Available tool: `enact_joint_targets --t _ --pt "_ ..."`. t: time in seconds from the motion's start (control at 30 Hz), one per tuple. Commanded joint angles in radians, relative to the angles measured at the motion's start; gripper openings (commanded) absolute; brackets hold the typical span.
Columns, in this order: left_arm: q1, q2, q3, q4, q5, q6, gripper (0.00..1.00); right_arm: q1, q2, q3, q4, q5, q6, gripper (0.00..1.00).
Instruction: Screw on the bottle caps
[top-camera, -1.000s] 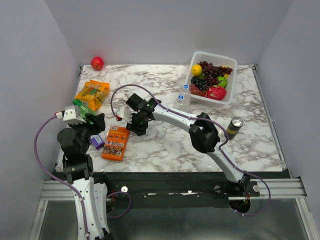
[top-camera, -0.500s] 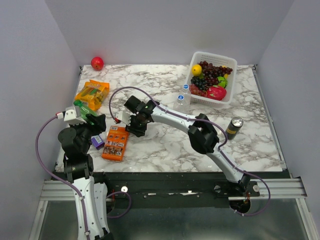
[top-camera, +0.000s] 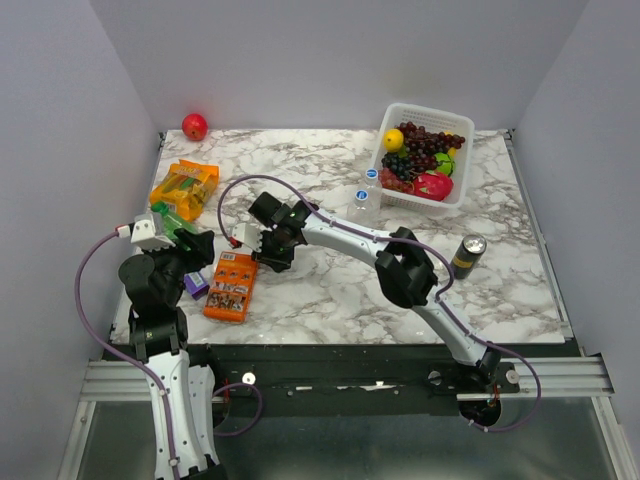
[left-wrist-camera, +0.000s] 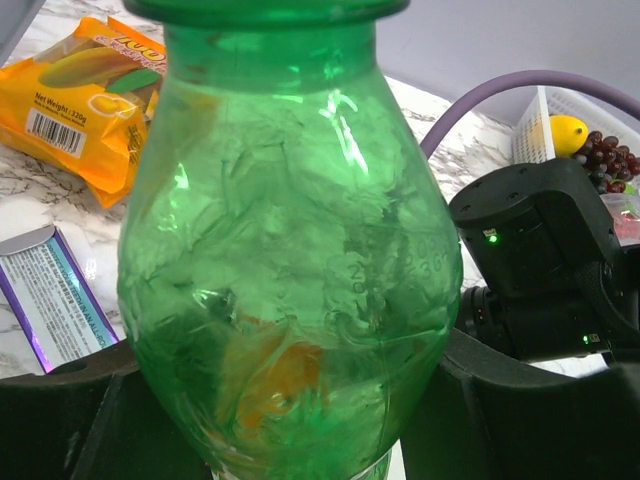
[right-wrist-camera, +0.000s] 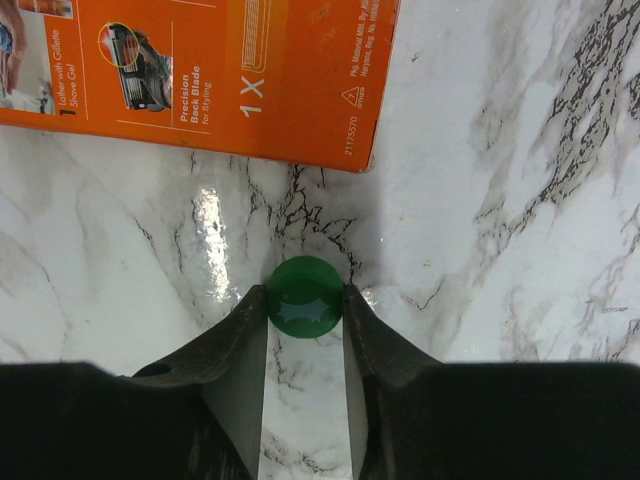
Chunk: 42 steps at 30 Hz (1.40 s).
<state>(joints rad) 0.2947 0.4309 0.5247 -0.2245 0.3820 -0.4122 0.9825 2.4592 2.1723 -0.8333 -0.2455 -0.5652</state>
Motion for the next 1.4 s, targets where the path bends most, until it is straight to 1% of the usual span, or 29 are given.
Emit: enact_joint_targets --t 0.0,0.03,0.07,0.1,0.13,0.17,0.2,0.23,0.27,0.3,0.33,0.37,0.4,0.43,0.47,0.5,0.57,0.6,0.63,0.67,0.7,0.73,0.8,0.9,0.93,1.03,1.2,1.37 --pt "0.009 0.018 -0.022 0.104 0.096 0.006 0.0 0.001 -0.018 -0.021 -0.007 0.023 -0.025 0.28" --pt "0.006 0.025 -0.044 0.141 0.157 0.009 0.0 -0.005 -0.075 -0.037 -0.012 0.014 -0.022 0.28" --pt "0.004 0.029 -0.06 0.184 0.188 0.01 0.0 -0.008 -0.11 -0.049 -0.016 0.002 -0.007 0.27" --pt "-0.009 0.048 -0.075 0.276 0.22 0.027 0.0 -0.014 -0.147 -0.086 -0.044 -0.017 -0.015 0.27" --pt "-0.025 0.058 -0.104 0.316 0.257 0.045 0.0 -0.018 -0.196 -0.11 -0.064 -0.026 -0.031 0.27" --pt "-0.044 0.071 -0.114 0.35 0.306 0.071 0.0 -0.019 -0.297 -0.139 -0.079 -0.031 -0.065 0.27" --pt "-0.104 0.109 -0.121 0.396 0.329 0.143 0.0 -0.022 -0.36 -0.179 -0.105 -0.052 -0.084 0.27" --pt "-0.138 0.133 -0.126 0.407 0.348 0.183 0.0 -0.027 -0.417 -0.25 -0.121 -0.072 -0.097 0.27" --pt "-0.175 0.158 -0.127 0.425 0.391 0.229 0.0 -0.03 -0.533 -0.288 -0.138 -0.084 -0.129 0.27" --pt "-0.219 0.207 -0.127 0.454 0.411 0.271 0.0 -0.033 -0.583 -0.325 -0.145 -0.074 -0.139 0.27" --pt "-0.291 0.232 -0.129 0.47 0.426 0.344 0.0 -0.034 -0.63 -0.383 -0.179 -0.069 -0.153 0.27" --pt "-0.355 0.259 -0.134 0.494 0.44 0.377 0.0 -0.038 -0.676 -0.406 -0.203 -0.066 -0.182 0.27" --pt "-0.403 0.314 -0.134 0.52 0.457 0.406 0.0 -0.044 -0.747 -0.425 -0.231 -0.054 -0.194 0.27" --pt "-0.501 0.347 -0.131 0.525 0.466 0.468 0.0 -0.045 -0.784 -0.443 -0.28 -0.041 -0.202 0.27" --pt "-0.543 0.379 -0.129 0.528 0.471 0.546 0.0 -0.051 -0.813 -0.466 -0.3 -0.034 -0.211 0.27" --pt "-0.578 0.441 -0.132 0.559 0.477 0.578 0.0 -0.054 -0.868 -0.474 -0.32 -0.014 -0.214 0.27" --pt "-0.676 0.495 -0.15 0.615 0.488 0.63 0.0 -0.056 -0.908 -0.467 -0.381 -0.005 -0.237 0.28" --pt "-0.712 0.541 -0.16 0.681 0.486 0.641 0.0 -0.057 -0.925 -0.459 -0.424 -0.017 -0.248 0.28" --pt "-0.736 0.566 -0.176 0.714 0.476 0.648 0.0 -0.057 -0.946 -0.448 -0.438 -0.015 -0.257 0.28" --pt "-0.785 0.592 -0.181 0.749 0.472 0.65 0.0 -0.056 -0.95 -0.433 -0.452 -0.02 -0.26 0.29" --pt "-0.807 0.636 -0.186 0.819 0.469 0.639 0.0 -0.056 -0.95 -0.398 -0.489 -0.038 -0.266 0.29" --pt "-0.824 0.66 -0.195 0.856 0.463 0.63 0.0 -0.056 -0.942 -0.379 -0.503 -0.049 -0.272 0.29" --pt "-0.874 0.716 -0.203 0.962 0.448 0.612 0.0 -0.056 -0.931 -0.341 -0.507 -0.067 -0.276 0.3" --pt "-0.931 0.778 -0.201 1.051 0.443 0.615 0.0 -0.054 -0.875 -0.287 -0.504 -0.075 -0.254 0.3" --pt "-0.94 0.793 -0.196 1.07 0.443 0.609 0.0 -0.056 -0.856 -0.235 -0.515 -0.083 -0.259 0.3" --pt "-0.957 0.839 -0.189 1.128 0.443 0.57 0.0 -0.054 -0.806 -0.149 -0.55 -0.126 -0.294 0.31" --pt "-0.964 0.881 -0.186 1.217 0.443 0.494 0.0 -0.033 -0.772 -0.129 -0.581 -0.172 -0.37 0.31" --pt "-0.965 0.881 -0.196 1.263 0.417 0.443 0.0 -0.019 -0.767 -0.132 -0.633 -0.204 -0.41 0.32"
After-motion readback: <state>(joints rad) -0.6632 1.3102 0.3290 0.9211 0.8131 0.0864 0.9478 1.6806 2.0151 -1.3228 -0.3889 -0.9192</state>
